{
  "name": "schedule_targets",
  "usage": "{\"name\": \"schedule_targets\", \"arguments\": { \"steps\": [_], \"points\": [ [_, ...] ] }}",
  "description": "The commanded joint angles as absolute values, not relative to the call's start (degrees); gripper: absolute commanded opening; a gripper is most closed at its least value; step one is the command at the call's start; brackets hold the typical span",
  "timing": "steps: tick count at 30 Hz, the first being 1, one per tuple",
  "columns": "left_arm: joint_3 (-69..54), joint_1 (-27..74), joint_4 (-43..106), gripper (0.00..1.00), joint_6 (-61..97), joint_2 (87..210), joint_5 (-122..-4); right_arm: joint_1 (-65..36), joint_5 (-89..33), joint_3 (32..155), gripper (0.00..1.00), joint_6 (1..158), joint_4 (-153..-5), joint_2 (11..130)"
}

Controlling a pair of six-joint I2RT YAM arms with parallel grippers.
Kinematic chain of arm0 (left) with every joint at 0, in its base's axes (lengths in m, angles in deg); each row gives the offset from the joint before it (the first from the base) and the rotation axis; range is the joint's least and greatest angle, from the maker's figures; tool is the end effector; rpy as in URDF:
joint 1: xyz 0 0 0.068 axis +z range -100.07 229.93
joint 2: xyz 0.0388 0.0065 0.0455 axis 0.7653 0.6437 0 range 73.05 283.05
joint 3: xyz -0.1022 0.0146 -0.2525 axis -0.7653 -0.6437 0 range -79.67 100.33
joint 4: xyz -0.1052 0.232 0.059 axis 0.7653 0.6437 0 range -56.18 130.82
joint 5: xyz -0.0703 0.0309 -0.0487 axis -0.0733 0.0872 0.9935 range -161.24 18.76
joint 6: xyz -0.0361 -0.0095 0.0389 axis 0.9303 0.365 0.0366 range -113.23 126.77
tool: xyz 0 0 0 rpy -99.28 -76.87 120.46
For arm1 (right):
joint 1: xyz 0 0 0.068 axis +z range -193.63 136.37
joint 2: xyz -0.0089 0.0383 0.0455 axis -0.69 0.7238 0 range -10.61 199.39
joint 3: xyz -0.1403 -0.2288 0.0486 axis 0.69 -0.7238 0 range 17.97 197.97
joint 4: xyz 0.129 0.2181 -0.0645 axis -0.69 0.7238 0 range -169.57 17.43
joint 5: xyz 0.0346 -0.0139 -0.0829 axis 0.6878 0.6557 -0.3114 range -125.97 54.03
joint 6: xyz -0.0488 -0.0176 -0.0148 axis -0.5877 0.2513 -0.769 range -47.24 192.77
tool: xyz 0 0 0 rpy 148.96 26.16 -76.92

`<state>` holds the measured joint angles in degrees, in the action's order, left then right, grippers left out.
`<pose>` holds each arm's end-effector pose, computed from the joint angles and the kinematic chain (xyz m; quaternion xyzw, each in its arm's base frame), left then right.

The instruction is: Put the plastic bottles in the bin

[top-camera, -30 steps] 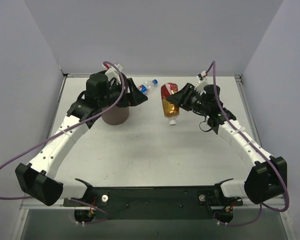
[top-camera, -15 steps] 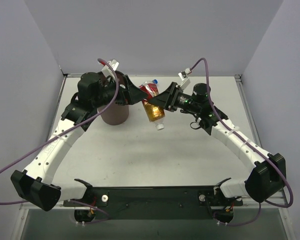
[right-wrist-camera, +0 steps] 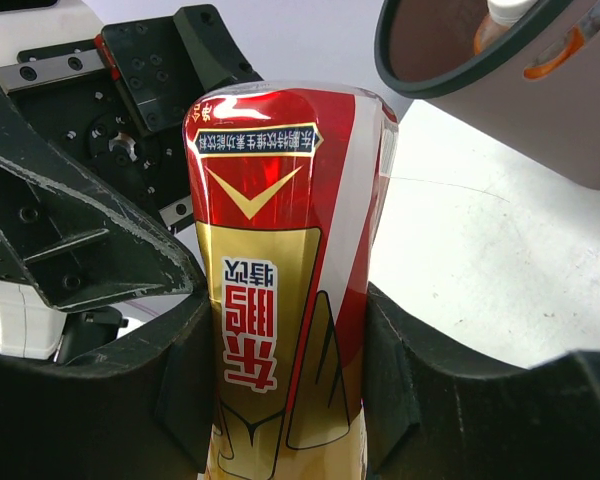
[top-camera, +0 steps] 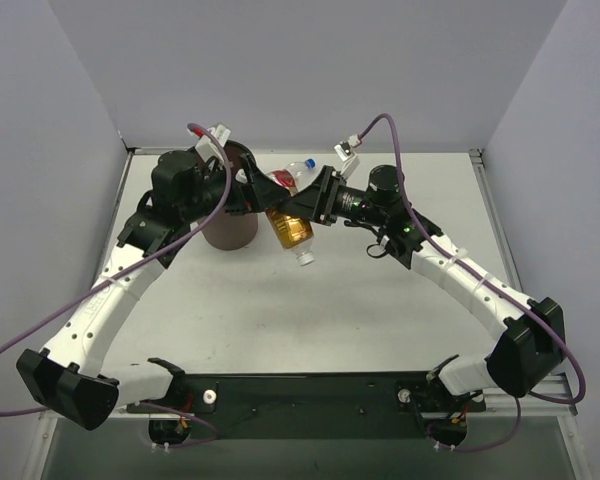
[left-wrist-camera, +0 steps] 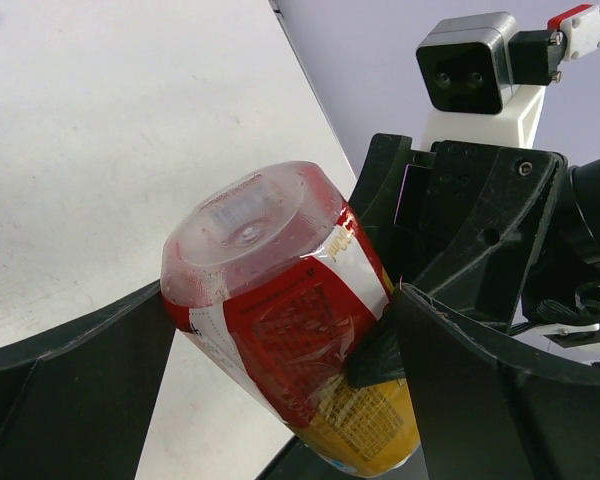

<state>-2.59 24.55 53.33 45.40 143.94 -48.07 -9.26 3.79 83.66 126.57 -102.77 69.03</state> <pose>0.2421 -0.1304 0.4244 0.0351 0.7776 -0.4556 0.4318 0.2552 0.2022 0.3886 -0.1526 0.6441 0.6567 0.3613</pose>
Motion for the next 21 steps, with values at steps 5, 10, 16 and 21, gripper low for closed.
{"name": "schedule_targets", "arguments": {
  "steps": [5, 10, 16, 21],
  "points": [
    [-4.2, 25.1, 46.0, 0.97, 49.1, 141.6, -50.3, -7.1, 6.1, 85.6, 0.0, 125.7, -108.8, 68.9],
    [-5.1, 25.0, 44.1, 0.92, 50.5, 141.4, -51.0, -6.2, 6.0, 85.4, 0.0, 123.9, -106.9, 68.5],
    [-6.3, 25.0, 42.9, 0.64, 50.5, 141.8, -50.9, -5.6, 6.0, 85.9, 0.05, 122.2, -104.1, 68.1],
    [-6.7, 25.0, 41.6, 0.4, 50.5, 141.9, -50.8, -5.5, 5.2, 86.2, 0.4, 119.4, -100.0, 66.6]
  ]
}}
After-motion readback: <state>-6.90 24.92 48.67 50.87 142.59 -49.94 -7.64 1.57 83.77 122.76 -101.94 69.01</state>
